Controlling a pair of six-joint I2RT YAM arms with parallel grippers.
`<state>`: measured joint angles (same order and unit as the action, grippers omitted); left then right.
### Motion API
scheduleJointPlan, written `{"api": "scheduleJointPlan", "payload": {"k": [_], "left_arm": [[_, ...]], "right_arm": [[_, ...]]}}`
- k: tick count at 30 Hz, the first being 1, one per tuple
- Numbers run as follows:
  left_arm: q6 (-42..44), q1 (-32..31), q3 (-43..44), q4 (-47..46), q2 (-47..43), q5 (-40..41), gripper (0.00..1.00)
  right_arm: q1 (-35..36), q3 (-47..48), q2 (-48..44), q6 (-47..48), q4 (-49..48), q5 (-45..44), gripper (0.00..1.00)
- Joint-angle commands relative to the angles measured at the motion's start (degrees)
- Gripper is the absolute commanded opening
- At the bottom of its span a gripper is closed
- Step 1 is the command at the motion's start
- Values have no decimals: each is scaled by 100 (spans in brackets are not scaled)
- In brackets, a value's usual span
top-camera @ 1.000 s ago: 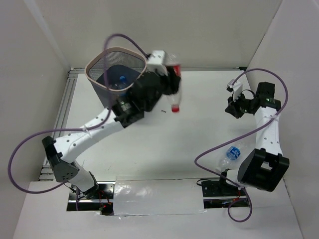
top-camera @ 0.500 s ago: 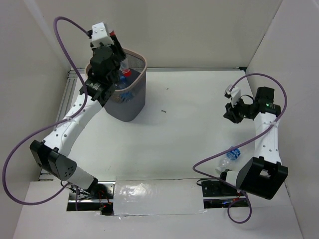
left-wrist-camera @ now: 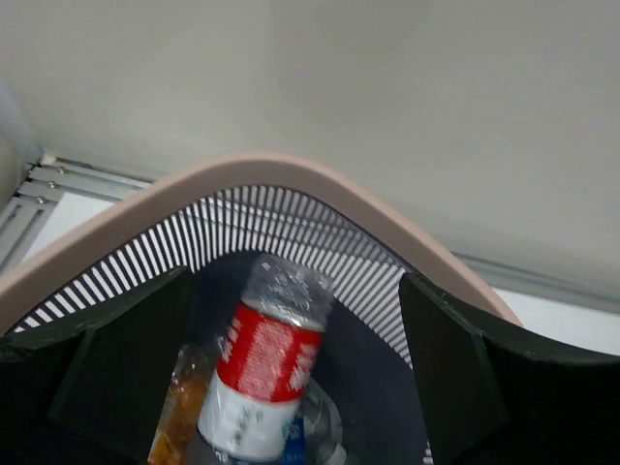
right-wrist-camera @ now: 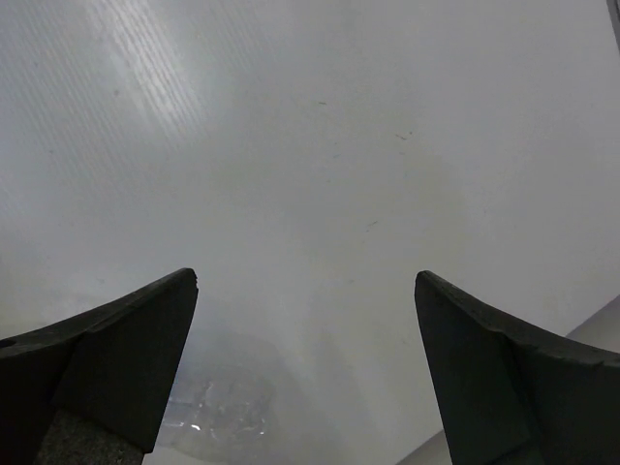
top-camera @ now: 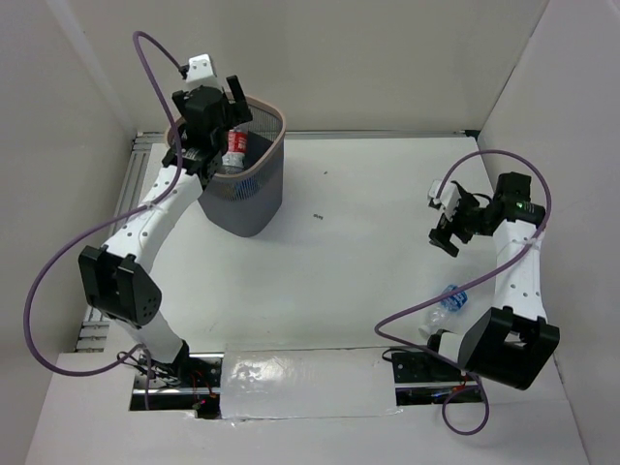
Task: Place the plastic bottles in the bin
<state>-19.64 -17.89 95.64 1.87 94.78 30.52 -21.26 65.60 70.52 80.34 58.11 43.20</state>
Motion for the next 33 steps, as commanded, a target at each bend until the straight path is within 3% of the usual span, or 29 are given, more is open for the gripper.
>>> {"api": "scheduleJointPlan", "payload": {"k": [1,4,5,8,12,16,22,29,33], "left_arm": [[144,-153,420,6,-301,-467,100],[145,-293,500,375,-757,-1362,100],[145,-372,378,437,-916,-2235,100],[92,-662,-210,297,-1661,-3609,100],[-57,-1532,-1771,25,-2435,-4123,100],[-189,-2523,-2847,-37,-2780,-3940,100],[-356,-3369,-3332,165,-2728,-3335,100],[-506,-3712,-3403,428,-2562,-3211,100],[-611,-3827,-3350,568,-2456,-3158,100]], "right_arm": [[-28,57,-57,1746,735,172,100],[-28,233,285,2827,1271,-405,99],[-28,294,365,3178,1360,-600,99],[-97,295,558,3776,1615,-1339,97],[-238,242,559,3779,1703,-1806,97],[-291,86,419,3840,1704,-2166,97],[-291,-407,208,4647,1704,-2799,97],[-291,-1171,208,4921,1336,-3318,97],[-291,-1751,68,5158,423,-3502,97]]}}
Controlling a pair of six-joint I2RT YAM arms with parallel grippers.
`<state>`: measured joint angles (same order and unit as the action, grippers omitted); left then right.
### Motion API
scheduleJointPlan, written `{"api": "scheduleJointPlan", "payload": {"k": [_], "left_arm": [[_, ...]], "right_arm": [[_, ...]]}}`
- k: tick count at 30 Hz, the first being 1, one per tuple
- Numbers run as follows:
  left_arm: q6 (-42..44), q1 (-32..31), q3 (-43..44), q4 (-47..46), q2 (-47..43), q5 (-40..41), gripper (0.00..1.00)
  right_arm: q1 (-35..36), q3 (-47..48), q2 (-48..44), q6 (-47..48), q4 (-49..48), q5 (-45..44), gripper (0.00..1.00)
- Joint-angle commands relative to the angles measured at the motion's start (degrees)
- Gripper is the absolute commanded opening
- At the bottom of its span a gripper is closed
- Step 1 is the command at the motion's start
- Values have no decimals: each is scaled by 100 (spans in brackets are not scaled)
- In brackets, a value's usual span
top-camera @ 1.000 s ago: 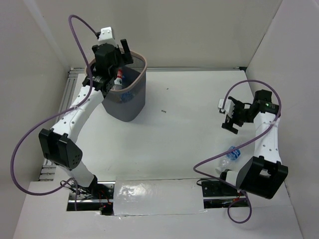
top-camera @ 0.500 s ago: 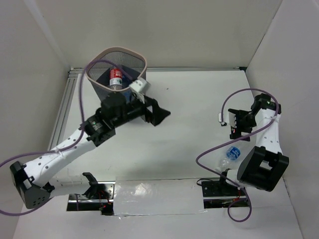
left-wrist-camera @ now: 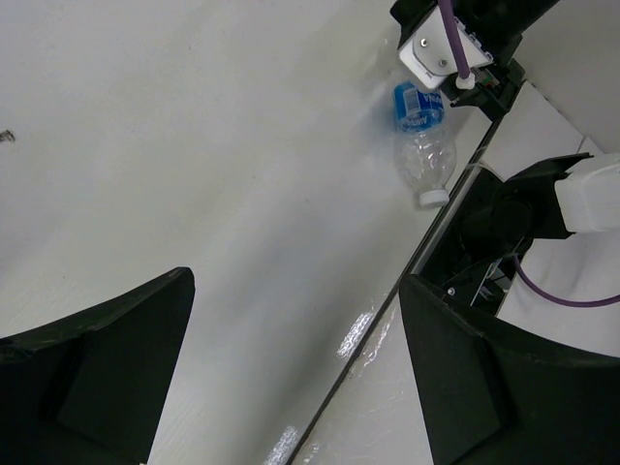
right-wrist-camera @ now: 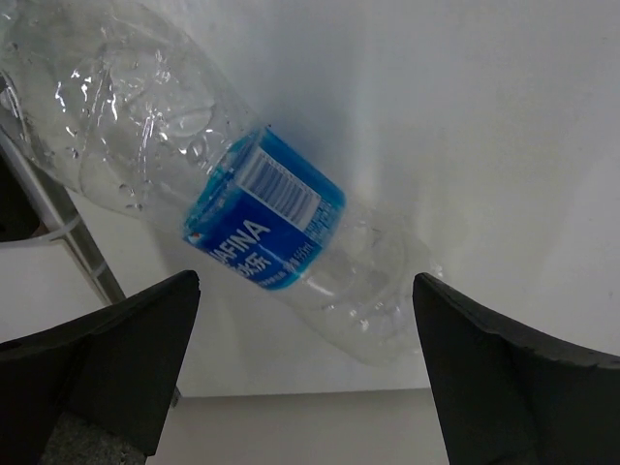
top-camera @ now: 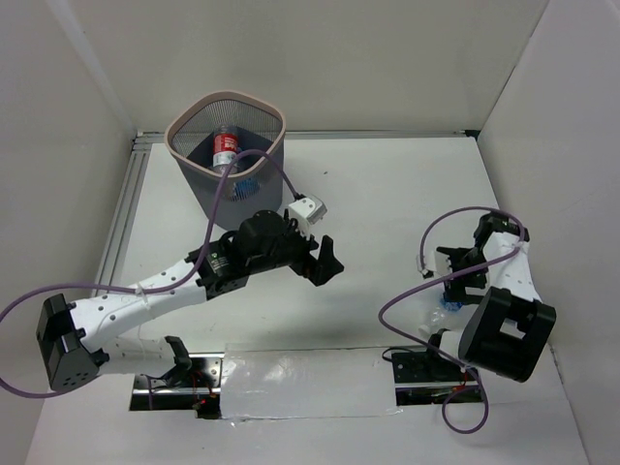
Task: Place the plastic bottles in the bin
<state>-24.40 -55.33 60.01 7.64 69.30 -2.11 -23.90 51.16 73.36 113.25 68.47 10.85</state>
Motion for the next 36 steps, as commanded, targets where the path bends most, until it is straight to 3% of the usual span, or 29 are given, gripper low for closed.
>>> {"api": "scheduleJointPlan", "payload": {"k": [1,17,20,24,25,29,30,34,36], "left_arm": [[-187,-83,274,44,93,166,100],[-785,-619,20,212,-101,853,100],[-856,-619,-200,212,-250,905,100],[-969,-619,-331,212,-355,958,100],[-970,-619,-384,264,-356,1019,100],[-1084,-672,-603,264,-496,1081,100],[-1136,-672,-665,264,-583,1133,100],[-1251,-672,-990,203,-873,1247,100],[-1374,-672,-1192,54,-961,1309,100]], "right_arm": [[-27,-369,-217,1937,-615,-268,97],[-27,-1108,345,3230,-1749,-348,99],[-27,-994,495,3230,-1801,-181,92],[-27,-941,609,3168,-1854,303,70],[-27,-941,609,3168,-1802,373,58],[26,-548,609,3168,-1557,917,44],[26,-397,609,3055,-1390,1371,43],[464,613,731,1187,-1703,2657,42],[789,1200,863,-745,-2569,3296,40]]}}
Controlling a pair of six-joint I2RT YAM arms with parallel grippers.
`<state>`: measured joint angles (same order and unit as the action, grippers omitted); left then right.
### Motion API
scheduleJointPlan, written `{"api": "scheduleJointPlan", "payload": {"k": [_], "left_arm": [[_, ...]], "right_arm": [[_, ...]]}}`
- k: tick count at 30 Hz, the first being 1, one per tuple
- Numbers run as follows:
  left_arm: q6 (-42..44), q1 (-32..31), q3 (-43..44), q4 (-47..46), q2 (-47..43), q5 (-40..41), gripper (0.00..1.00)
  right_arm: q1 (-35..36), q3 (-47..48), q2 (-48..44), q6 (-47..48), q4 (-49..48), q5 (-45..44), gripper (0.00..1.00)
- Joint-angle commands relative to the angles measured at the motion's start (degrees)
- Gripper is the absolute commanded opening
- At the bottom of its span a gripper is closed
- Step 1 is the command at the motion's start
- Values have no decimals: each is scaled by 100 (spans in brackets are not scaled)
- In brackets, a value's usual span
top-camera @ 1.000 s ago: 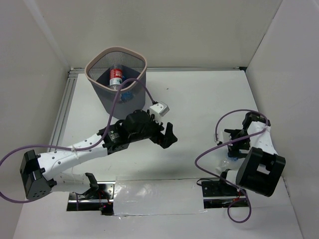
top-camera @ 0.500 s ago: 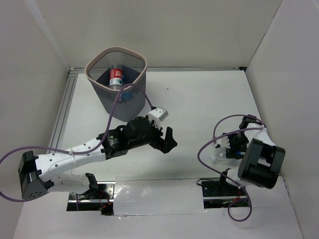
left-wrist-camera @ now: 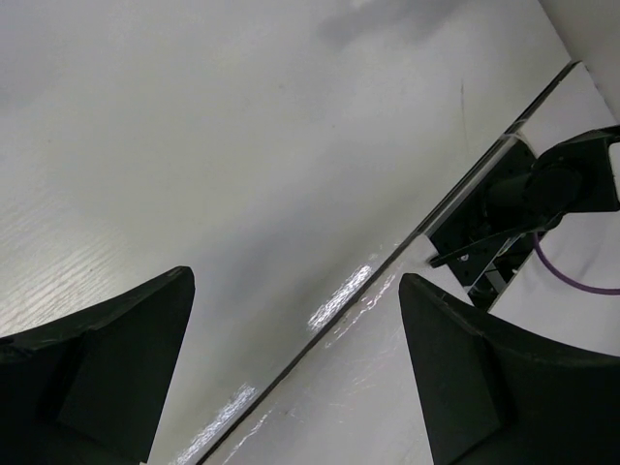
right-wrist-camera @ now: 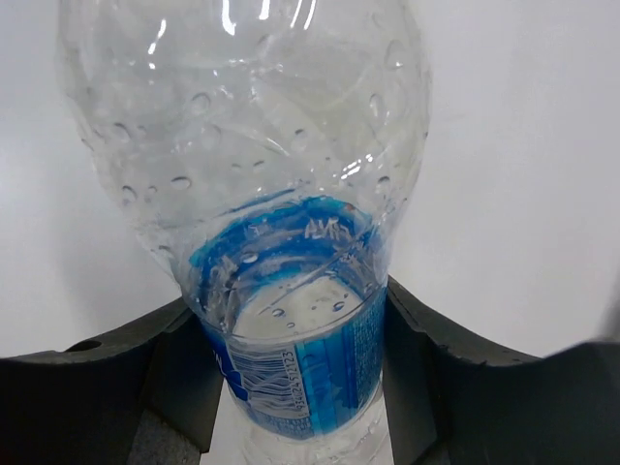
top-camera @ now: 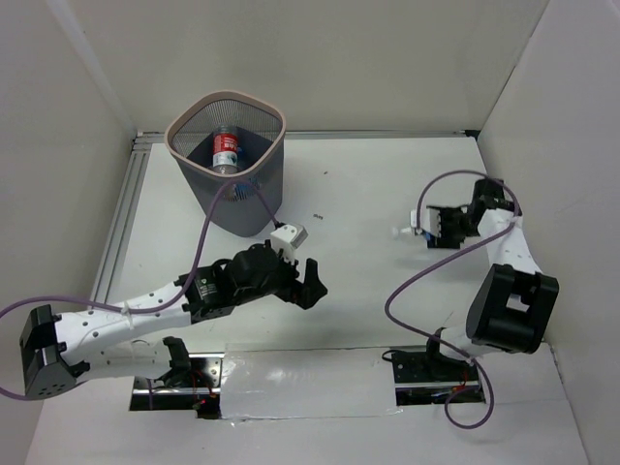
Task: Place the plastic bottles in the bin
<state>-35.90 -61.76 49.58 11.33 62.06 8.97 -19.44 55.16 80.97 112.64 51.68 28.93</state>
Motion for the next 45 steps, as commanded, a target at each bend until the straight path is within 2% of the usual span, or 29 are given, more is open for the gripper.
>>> {"api": "scheduleJointPlan", "payload": {"k": [1,2,4,5,8,9,10,11,12,15,16,17,18,19,21,22,23,25,27,29,33,34,37,38,45], "left_arm": [[-224,-29,-212,-316,-238,201,100],[-277,-29,-317,-394,-308,201,100],[-277,-29,-396,-447,-362,254,100],[-277,-29,-466,-448,-362,254,100],[-277,-29,-590,-500,-362,254,100],[-329,-82,-755,-500,-422,254,100],[-330,-82,-757,-500,-423,254,100],[-400,-82,-896,-500,-423,315,100],[-400,-82,-976,-500,-501,368,100],[-540,-135,-1300,-500,-730,439,100],[-541,-135,-1372,-500,-800,517,100],[-610,-135,-1442,-500,-923,518,100],[-611,-135,-1547,-553,-924,518,100],[-611,-187,-1548,-553,-1011,518,100],[-611,-188,-1618,-553,-1064,579,100],[-611,-188,-1618,-553,-1065,579,100],[-611,-188,-1618,-553,-1065,579,100],[-558,-188,-1549,-553,-1012,579,100],[-506,-188,-1496,-483,-951,579,100],[-506,-188,-1495,-483,-950,579,100],[-558,-188,-1495,-483,-1003,579,100],[-558,-188,-1495,-422,-1003,579,100],[-558,-188,-1495,-421,-1003,579,100],[-558,-188,-1495,-421,-1003,632,100],[-558,-188,-1495,-483,-1003,632,100]], "right_arm": [[458,986,155,-1361,-1210,1650,38],[702,1162,208,-2577,-1518,1790,38],[1028,1707,366,-3761,-2411,1949,38],[1430,1918,437,-4628,-2626,1950,38],[2039,2928,840,-5959,-3549,1714,38],[2528,3896,1294,-7208,-3908,1582,38],[2533,3906,1299,-7221,-4094,1511,38],[2777,4246,1481,-8100,-4287,1450,38],[2884,4963,1875,-8535,-4463,1371,38],[3287,6073,2492,-9861,-5052,1124,38],[3385,6904,2972,-10136,-5228,1037,40],[3481,7399,3256,-10365,-5230,1036,40],[3639,7935,3920,-10872,-5282,1036,41],[3701,9011,4266,-11217,-5465,1036,43],[3990,9765,4829,-11938,-5608,914,46],[4297,9499,4954,-11854,-6069,974,47],[4300,9496,4955,-11853,-6073,974,47],[4667,8762,4771,-12055,-6720,1097,48],[4966,8758,4770,-11985,-6776,1158,49],[5029,9100,5077,-11985,-6776,1159,49],[5170,9153,5271,-11985,-6776,1097,53],[5170,9075,5332,-11985,-6707,1097,64],[5170,9013,5438,-11652,-6505,1097,88],[5170,9013,5438,-11555,-6347,1097,100],[4809,9171,5193,-11378,-6057,755,100]]}}
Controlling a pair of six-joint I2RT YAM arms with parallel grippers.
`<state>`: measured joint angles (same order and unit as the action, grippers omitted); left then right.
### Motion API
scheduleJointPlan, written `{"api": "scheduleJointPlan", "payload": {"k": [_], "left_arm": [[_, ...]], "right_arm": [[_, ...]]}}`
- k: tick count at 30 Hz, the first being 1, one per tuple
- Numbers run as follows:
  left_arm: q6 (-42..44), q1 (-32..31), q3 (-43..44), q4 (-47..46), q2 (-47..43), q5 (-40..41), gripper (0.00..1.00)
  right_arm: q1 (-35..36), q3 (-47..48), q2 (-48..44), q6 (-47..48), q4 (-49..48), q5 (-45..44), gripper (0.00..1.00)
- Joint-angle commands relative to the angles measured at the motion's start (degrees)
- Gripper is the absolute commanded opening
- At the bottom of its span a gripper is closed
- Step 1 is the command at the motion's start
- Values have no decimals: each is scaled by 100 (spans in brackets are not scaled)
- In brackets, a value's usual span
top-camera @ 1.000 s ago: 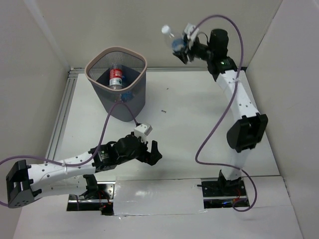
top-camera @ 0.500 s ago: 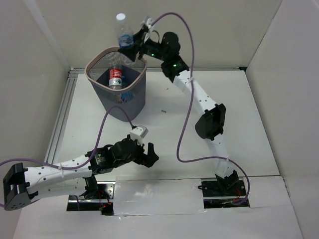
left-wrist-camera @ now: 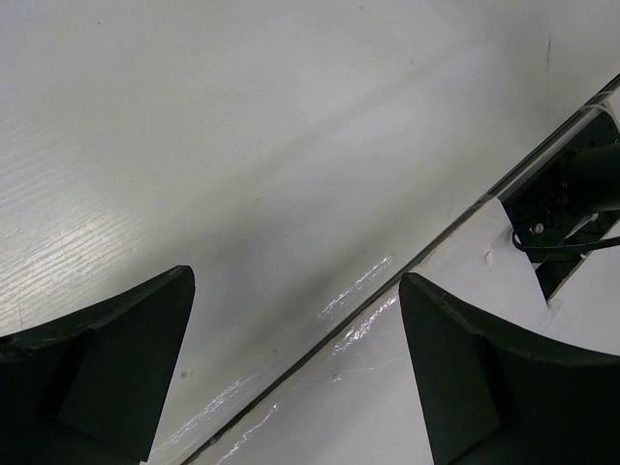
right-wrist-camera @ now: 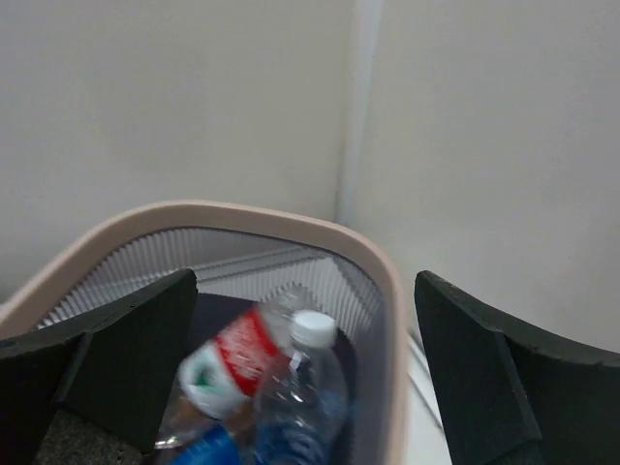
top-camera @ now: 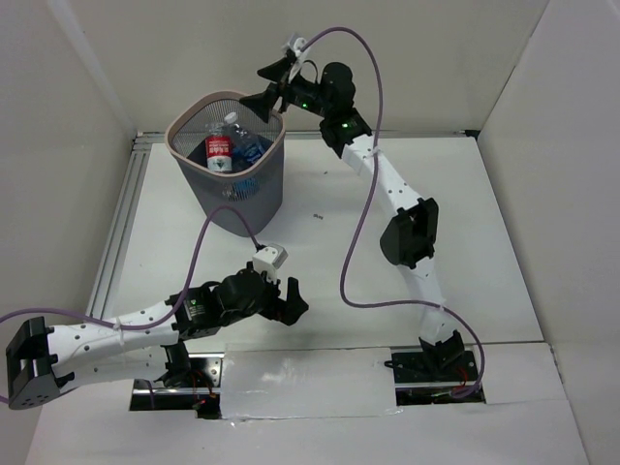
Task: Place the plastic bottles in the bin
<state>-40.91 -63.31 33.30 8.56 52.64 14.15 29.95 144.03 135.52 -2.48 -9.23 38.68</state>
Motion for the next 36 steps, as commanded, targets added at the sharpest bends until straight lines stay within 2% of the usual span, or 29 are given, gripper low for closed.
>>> {"api": "scheduleJointPlan", "payload": {"k": [1,8,11,13,17,20,25,29,36], "left_arm": [[-6,-32,203,-258,8,114,100],[250,-32,326,-460,132,114,100],[407,-32,387,-626,272,114,100],[557,-32,457,-627,403,27,100],[619,-32,458,-750,553,-35,100],[672,-32,458,-908,659,-97,100],[785,29,510,-1023,712,-97,100],[847,169,625,-1023,712,-44,100],[900,469,792,-1023,827,-246,100]], "right_arm": [[-287,284,-350,264,140,-220,100],[-1069,-312,-1545,582,1818,-1291,100],[-1648,-1102,-2178,530,2557,-1415,100],[-2096,-1972,-2687,634,3056,-1215,100],[-2459,-3132,-3268,1117,4068,-1327,100],[-2757,-4292,-3769,1434,4237,-1661,100],[-2811,-5970,-4611,1303,4237,-2232,100],[-2864,-6701,-5192,1110,4184,-2697,100],[-3075,-7371,-6028,1039,3974,-2541,100]]}}
